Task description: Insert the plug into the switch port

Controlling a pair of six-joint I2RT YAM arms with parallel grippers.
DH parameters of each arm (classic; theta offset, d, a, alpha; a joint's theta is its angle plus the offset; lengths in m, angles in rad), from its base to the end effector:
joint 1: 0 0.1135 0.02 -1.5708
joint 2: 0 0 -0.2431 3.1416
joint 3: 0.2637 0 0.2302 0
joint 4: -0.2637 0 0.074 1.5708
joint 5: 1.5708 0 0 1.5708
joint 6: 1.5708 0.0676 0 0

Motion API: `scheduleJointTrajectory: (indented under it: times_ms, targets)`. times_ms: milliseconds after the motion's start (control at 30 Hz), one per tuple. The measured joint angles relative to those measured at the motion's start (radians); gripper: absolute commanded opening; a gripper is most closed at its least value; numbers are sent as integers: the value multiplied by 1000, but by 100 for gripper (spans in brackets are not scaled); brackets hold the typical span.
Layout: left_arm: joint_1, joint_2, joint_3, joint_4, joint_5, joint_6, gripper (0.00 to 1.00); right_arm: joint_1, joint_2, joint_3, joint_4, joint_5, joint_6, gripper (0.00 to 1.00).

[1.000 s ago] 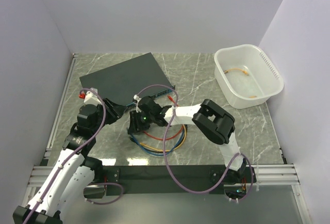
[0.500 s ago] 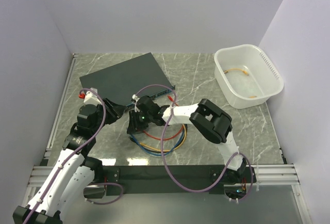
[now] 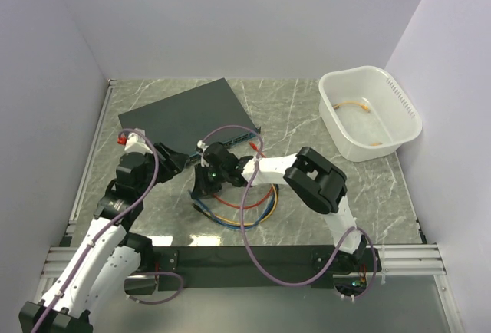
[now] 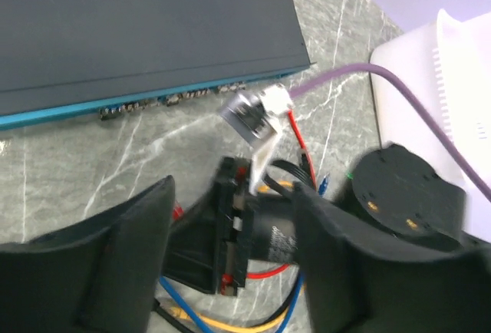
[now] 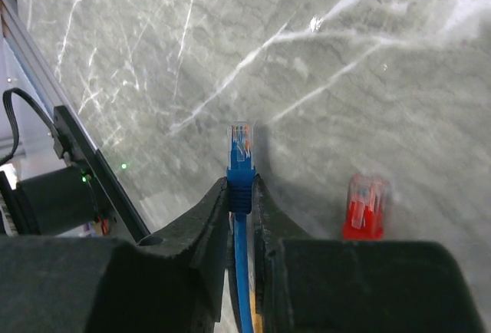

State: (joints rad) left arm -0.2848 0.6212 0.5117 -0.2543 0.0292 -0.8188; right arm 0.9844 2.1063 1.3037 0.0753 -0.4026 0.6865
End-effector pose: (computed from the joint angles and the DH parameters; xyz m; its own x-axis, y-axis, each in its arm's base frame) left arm 0.1742 -0.0531 0.2400 -0.4575 -0.6267 -0.6308 -0.0397 0.7231 -0.6896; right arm 0.2233 0.3839 0.1139 -0.8730 -0.2601 -0.4127 -0.4848 0.5562 0.6749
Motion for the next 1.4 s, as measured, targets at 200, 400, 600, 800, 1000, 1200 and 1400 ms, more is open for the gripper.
scheduleJointTrajectory:
  times_ms: [200, 400, 600, 800, 1000, 1200, 1400]
  targets:
    - [0, 103, 104, -3, -61, 24, 94, 0, -191, -43, -91, 86, -68, 0]
    - [43, 292, 256, 55, -116, 60, 98, -14, -450, -100, -137, 190, -145, 0]
    - [224, 577, 414, 130, -40, 102, 98, -113, -580, -248, -168, 275, -198, 0]
    - [359, 839, 509, 260, 143, 137, 98, -219, -577, -331, -232, 367, -237, 0]
    - [409, 1069, 604, 354, 293, 182, 97, -257, -509, -313, -225, 427, -280, 0]
    - [421, 1255, 754, 416, 418, 223, 96, -264, -324, -195, -208, 462, -317, 0]
    - [439, 1378, 872, 432, 493, 253, 96, -264, -232, -109, -192, 506, -345, 0]
